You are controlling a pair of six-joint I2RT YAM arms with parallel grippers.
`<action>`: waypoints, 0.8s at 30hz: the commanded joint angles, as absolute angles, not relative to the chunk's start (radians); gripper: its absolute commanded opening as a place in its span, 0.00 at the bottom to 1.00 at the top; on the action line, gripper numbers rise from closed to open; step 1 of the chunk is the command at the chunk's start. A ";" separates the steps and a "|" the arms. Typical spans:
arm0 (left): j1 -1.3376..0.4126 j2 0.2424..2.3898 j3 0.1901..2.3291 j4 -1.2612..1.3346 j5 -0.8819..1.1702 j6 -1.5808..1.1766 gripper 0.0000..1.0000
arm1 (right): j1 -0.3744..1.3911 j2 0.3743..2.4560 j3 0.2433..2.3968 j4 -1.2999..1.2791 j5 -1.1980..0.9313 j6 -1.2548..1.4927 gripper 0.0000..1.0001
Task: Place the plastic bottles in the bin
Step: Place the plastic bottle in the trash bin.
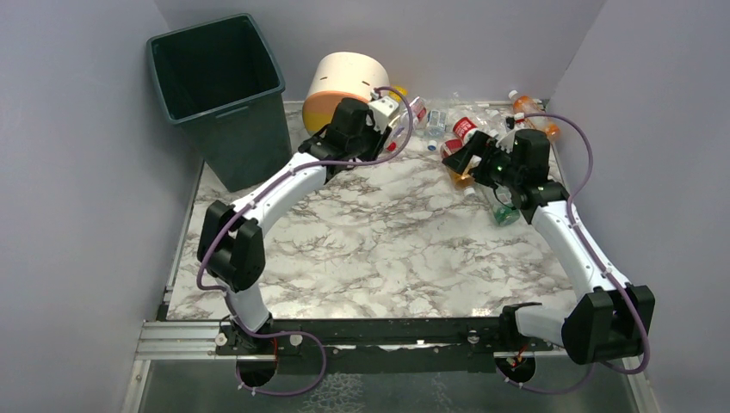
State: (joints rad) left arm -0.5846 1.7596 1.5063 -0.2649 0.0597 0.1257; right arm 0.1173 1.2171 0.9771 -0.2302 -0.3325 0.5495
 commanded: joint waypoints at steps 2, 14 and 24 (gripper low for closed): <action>-0.551 1.668 1.676 -0.318 0.016 0.143 0.35 | 0.112 1.192 0.987 -0.232 -0.344 0.550 0.99; -0.338 1.633 1.857 -0.381 0.052 0.112 0.36 | 0.112 1.189 0.977 -0.227 -0.355 0.555 0.99; -0.125 1.548 1.849 -0.373 0.002 0.052 0.36 | 0.112 1.208 0.964 -0.201 -0.380 0.571 0.99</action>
State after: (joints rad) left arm -0.1898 1.6325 1.8423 -0.3912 0.0338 0.0971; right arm 0.1173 1.2060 0.9756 -0.2260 -0.3492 0.5583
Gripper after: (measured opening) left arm 0.408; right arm 0.991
